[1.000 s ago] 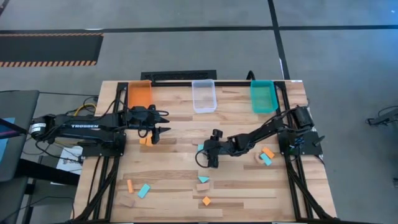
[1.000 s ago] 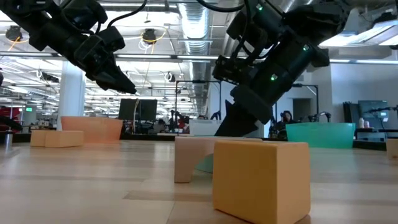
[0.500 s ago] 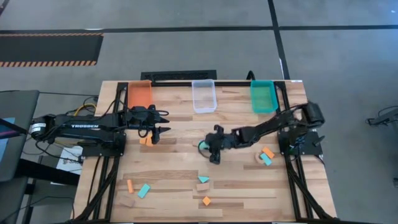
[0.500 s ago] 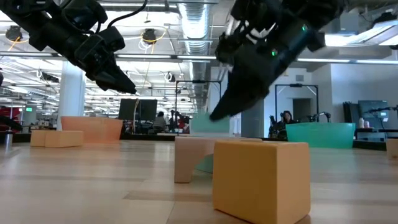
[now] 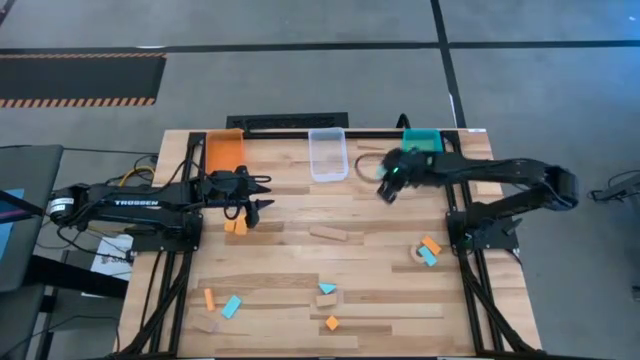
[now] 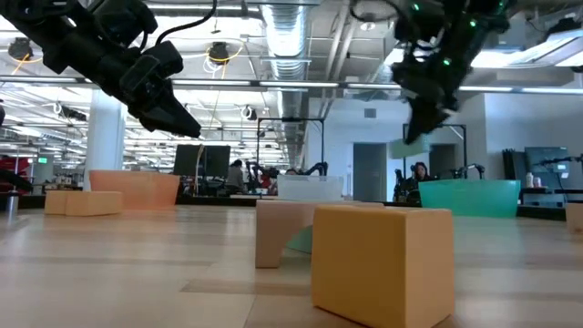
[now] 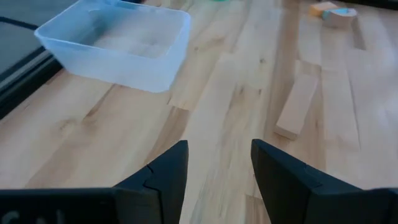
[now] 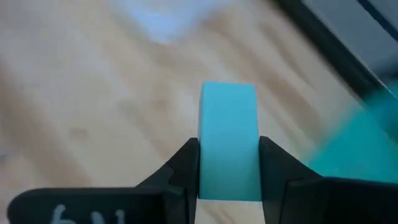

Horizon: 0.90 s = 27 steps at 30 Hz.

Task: Sort & place blocks by color
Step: Put the blue rectangle block into the blue bin

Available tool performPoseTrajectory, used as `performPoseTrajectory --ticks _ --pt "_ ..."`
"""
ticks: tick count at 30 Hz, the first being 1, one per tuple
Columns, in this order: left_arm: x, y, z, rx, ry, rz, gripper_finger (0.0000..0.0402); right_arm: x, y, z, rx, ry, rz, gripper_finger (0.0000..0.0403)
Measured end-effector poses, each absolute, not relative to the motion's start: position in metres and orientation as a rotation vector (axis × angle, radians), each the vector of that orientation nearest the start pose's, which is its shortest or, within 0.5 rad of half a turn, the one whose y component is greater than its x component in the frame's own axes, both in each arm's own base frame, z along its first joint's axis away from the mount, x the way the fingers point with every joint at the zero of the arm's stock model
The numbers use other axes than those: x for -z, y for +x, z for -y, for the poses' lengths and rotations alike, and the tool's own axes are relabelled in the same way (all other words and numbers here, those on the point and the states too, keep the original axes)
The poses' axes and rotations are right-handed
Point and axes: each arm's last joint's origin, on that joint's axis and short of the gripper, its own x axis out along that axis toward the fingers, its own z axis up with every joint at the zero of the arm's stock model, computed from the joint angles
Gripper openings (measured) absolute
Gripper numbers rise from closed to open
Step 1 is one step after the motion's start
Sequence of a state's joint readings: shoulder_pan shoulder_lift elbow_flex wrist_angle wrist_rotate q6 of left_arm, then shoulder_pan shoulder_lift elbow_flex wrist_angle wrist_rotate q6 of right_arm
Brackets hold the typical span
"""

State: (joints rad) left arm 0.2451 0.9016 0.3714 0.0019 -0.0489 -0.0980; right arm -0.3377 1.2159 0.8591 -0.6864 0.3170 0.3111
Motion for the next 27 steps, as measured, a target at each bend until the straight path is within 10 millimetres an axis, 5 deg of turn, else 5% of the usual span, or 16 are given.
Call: performPoseTrajectory --ticks 5,14,22,27 --pt "-0.191 0.176 -0.046 -0.358 -0.190 -0.484 0.0165 -0.241 0.167 0.114 1.069 0.459 -0.957 0.0117" --pt "-0.191 0.176 -0.048 -0.417 -0.262 -0.465 0.0165 -0.228 0.134 0.163 1.297 0.615 -0.998 0.0118" --pt "-0.191 0.176 -0.048 -0.423 -0.286 -0.461 0.0165 -0.203 0.137 0.183 1.295 0.659 -1.109 0.0243" --pt "-0.191 0.176 -0.048 -0.427 -0.304 -0.458 0.0165 -0.197 0.139 0.185 1.287 0.663 -1.132 0.0287"
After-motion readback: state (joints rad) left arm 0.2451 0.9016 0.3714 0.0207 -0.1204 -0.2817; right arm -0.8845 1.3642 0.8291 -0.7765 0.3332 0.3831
